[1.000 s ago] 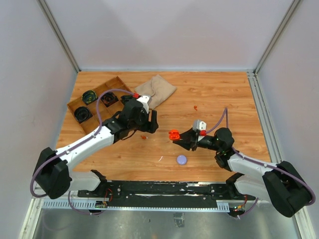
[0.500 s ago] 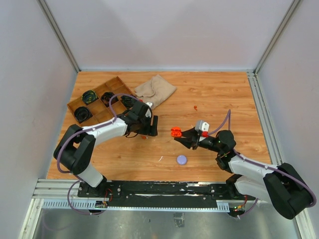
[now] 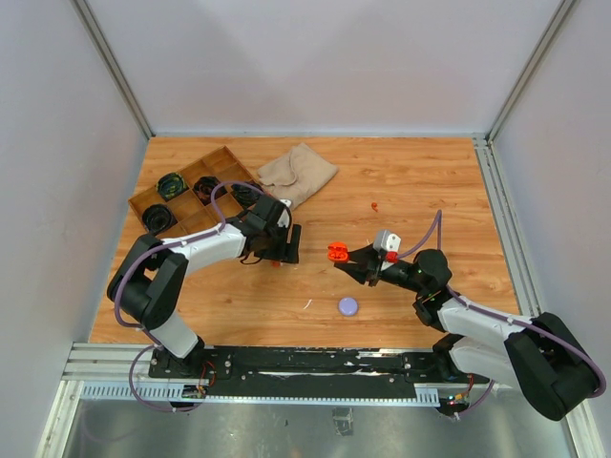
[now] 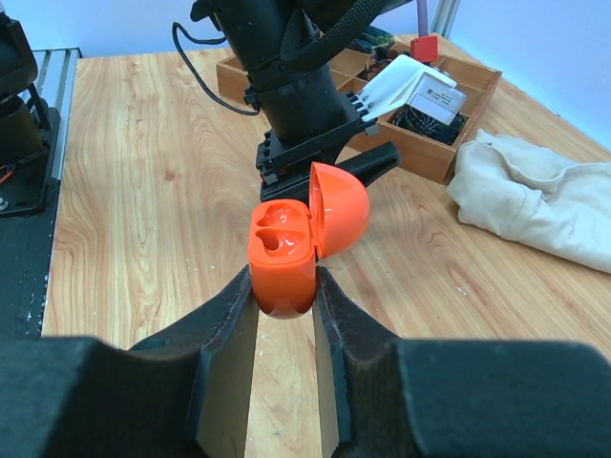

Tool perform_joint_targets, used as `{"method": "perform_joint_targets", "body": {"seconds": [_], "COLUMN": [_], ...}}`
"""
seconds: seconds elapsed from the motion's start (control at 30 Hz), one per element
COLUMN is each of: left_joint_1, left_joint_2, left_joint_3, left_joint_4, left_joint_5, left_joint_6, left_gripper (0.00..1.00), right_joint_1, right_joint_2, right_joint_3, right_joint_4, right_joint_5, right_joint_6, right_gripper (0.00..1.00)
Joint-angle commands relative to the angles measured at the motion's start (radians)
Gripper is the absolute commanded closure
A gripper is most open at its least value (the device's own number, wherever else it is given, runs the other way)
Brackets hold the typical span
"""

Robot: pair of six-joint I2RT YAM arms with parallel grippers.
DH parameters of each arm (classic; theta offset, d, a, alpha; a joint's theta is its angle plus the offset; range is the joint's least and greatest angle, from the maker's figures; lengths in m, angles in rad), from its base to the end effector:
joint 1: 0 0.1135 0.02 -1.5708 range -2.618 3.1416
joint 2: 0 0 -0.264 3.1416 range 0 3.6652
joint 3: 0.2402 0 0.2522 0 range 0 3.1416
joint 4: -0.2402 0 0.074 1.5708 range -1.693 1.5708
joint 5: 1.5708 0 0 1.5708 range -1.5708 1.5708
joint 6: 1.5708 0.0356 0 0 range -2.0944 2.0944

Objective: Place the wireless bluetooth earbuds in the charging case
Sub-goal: Pick up the earbud from the center of the board.

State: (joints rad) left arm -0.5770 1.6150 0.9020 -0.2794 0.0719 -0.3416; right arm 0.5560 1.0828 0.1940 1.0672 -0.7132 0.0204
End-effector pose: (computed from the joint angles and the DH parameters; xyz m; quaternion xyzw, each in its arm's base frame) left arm 0.2635 -0.1746 0.1707 0.1227 0.9500 -0.1572 0.2402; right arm 0.1546 0.1235 0.2122 -0.4173 0.5087 0.4190 0.6257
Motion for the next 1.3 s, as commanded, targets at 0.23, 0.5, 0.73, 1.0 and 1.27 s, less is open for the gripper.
{"method": "perform_joint_targets", "body": {"seconds": [0.23, 0.5, 0.73, 1.0, 1.27], "left_joint_1": [0.005, 0.004, -0.007, -0.008, -0.053], "left_joint_2": [-0.012, -0.048, -0.078, -0.052, 0.055], "left_joint_3": [-0.017, -0.041, -0.034, 0.064, 0.183], "left_joint_4": [-0.088, -0.13, -0.128, -0.248, -0.343], "left_joint_5": [-0.034, -0.009, 0.034, -0.115, -0.178], "left_joint_6": [-0.001, -0.032, -0.055, -0.037, 0.028], "left_gripper": [0.25, 0.26, 0.33, 0.36, 0.44], "right_joint_1": [-0.007, -0.006, -0.006, -0.005, -0.005], "right_joint_2": [-0.024, -0.029, -0.031, -0.041, -0.047], "right_joint_3": [-0.006, -0.005, -0.003, -0.001, 0.001], "right_joint_4": [-0.005, -0.011, -0.019, -0.033, -0.049], "right_joint_5": [0.009, 0.011, 0.012, 0.016, 0.02], "right_joint_6": [-0.023, -0.024, -0.025, -0.027, -0.034], "right_gripper": [0.98, 0.98, 0.98, 0.98, 0.99]}}
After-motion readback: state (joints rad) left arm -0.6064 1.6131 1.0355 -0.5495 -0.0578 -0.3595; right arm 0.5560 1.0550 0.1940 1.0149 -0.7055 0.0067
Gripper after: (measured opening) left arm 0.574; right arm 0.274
